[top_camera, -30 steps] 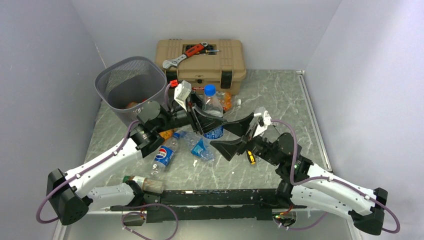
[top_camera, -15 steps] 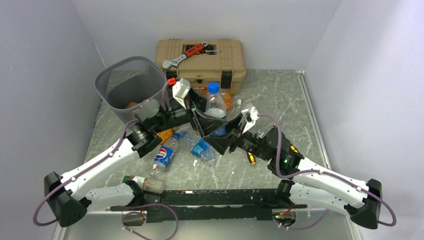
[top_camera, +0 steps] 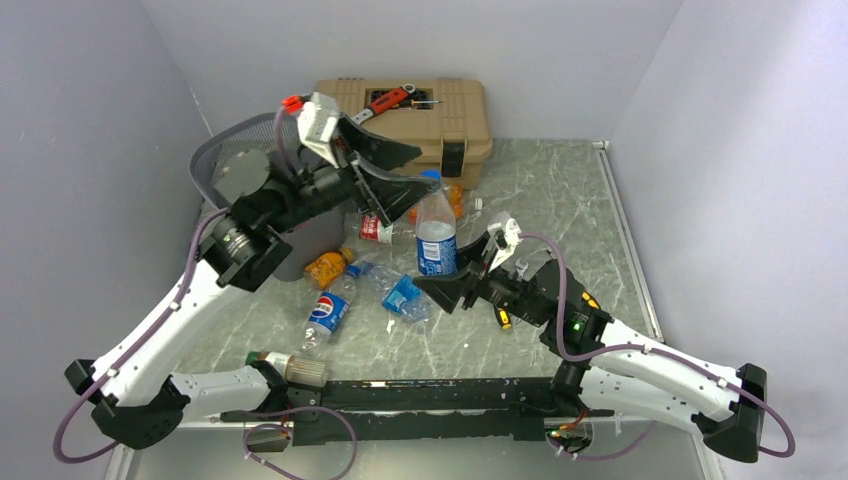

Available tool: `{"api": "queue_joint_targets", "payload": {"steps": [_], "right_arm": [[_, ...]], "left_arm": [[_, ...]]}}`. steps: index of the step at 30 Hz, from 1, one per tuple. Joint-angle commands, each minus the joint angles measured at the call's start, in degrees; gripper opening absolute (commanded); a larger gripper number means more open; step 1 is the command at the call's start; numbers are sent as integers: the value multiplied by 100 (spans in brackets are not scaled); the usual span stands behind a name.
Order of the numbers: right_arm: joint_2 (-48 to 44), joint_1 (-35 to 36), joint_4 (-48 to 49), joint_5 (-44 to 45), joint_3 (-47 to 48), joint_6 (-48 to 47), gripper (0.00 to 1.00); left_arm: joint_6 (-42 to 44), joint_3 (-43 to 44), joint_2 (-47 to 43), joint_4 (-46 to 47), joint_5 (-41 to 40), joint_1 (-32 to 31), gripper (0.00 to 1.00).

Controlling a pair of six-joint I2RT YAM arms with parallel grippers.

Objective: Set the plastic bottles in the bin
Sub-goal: Place the plastic bottle in the trash bin.

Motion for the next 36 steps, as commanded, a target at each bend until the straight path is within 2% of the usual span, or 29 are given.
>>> {"api": "queue_joint_targets", "payload": {"steps": [1,8,10,14,21,22,24,26,29,32,36], "right_arm": [[-39,12,185,89,58,-123,51],[13,10,179,81,91,-119,50],[24,13,188,72,92,-110,50],[31,13,184,89,69,-117,49],[25,13,156,83,34,-111,50],[20,13,161,93,23,-101,52],[9,13,126,106,14,-64,64],[-15,13,65,142,24,0,83],[-46,13,-134,142,129,89,98],[-49,13,-486,117,300,163,100],[-421,13,-924,205,375,258,100]], "left_arm": [[-91,57,291,-637,364,18,82],[-101,52,384,-791,412,19,74],[-117,43,386,-759,431,19,68],[-144,45,411,-677,547,21,48],[-129,-23,369,-576,510,18,28],[-123,-36,367,-568,514,14,26],[-74,-31,362,-563,544,16,18],[-15,-42,337,-570,536,17,2],[199,-72,238,-638,391,21,0],[585,-4,122,-883,275,20,0],[1306,272,-80,-1712,-425,18,0]]}}
